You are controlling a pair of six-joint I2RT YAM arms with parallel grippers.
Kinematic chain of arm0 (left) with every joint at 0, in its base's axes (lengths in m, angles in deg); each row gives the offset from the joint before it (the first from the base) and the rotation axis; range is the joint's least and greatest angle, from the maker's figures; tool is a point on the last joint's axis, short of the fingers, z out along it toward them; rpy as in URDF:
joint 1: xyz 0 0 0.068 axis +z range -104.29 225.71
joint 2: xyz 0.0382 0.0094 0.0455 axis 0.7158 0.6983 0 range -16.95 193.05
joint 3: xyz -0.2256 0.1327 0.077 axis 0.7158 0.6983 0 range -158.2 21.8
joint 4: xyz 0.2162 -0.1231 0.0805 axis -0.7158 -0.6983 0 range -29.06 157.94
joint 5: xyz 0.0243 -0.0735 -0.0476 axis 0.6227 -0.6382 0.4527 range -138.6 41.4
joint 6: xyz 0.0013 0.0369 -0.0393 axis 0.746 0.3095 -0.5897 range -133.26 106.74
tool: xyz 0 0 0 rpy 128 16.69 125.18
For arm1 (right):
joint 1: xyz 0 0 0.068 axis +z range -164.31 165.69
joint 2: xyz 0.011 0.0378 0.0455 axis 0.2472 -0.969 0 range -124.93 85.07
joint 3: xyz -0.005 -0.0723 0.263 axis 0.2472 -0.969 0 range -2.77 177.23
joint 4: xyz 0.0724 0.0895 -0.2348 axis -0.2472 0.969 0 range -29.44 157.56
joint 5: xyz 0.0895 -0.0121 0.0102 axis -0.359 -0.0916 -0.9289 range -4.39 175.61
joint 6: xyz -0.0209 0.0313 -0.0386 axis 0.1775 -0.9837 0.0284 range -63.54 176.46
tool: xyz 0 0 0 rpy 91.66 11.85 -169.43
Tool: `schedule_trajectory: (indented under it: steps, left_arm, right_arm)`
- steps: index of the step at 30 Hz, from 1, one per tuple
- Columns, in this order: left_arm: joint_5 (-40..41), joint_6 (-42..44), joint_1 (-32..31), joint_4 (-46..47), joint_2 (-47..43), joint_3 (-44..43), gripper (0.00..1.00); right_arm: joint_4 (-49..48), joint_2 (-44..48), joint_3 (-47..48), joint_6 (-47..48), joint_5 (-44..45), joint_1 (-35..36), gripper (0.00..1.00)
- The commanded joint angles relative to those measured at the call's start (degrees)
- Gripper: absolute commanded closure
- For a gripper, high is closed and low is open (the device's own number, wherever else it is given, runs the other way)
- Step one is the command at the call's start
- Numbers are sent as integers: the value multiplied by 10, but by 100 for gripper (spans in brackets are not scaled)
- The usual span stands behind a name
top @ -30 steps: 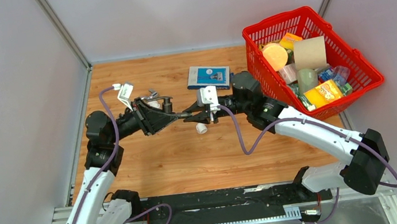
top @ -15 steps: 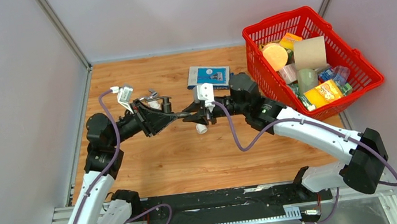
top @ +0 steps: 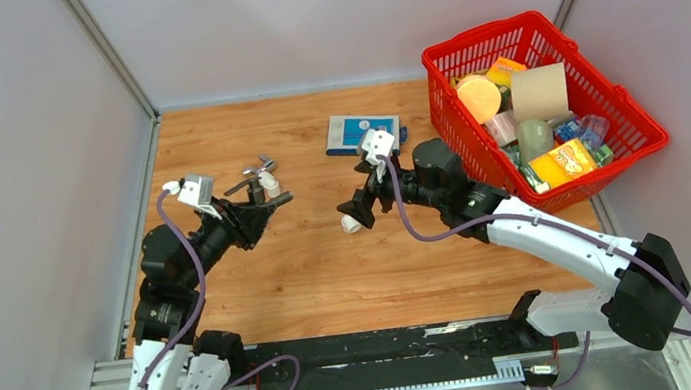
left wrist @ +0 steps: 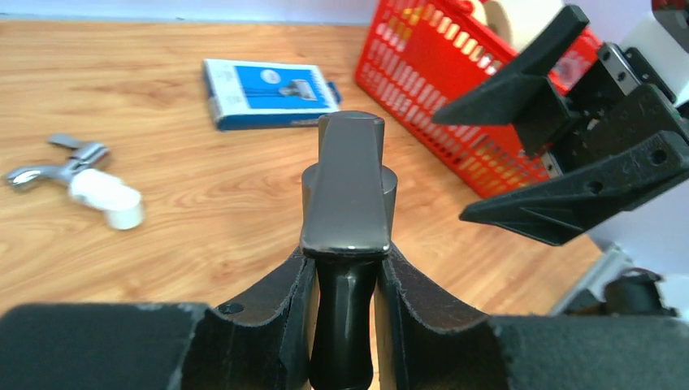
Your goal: Install the water faucets
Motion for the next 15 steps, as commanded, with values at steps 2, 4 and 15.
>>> schedule_trajectory:
  steps: [2, 4, 15]
  left_arm:
    - [122, 78, 2, -51, -24, -19, 100]
    - [152, 96, 2, -60, -34, -15, 100]
    - [221, 134, 2, -44, -88, 53, 100]
  right_arm:
    - [15, -24, -1, -73, 43, 2, 0]
    - [54, -56, 18, -103, 64, 1, 0]
    - [191, -199, 106, -257, 174, 5, 10]
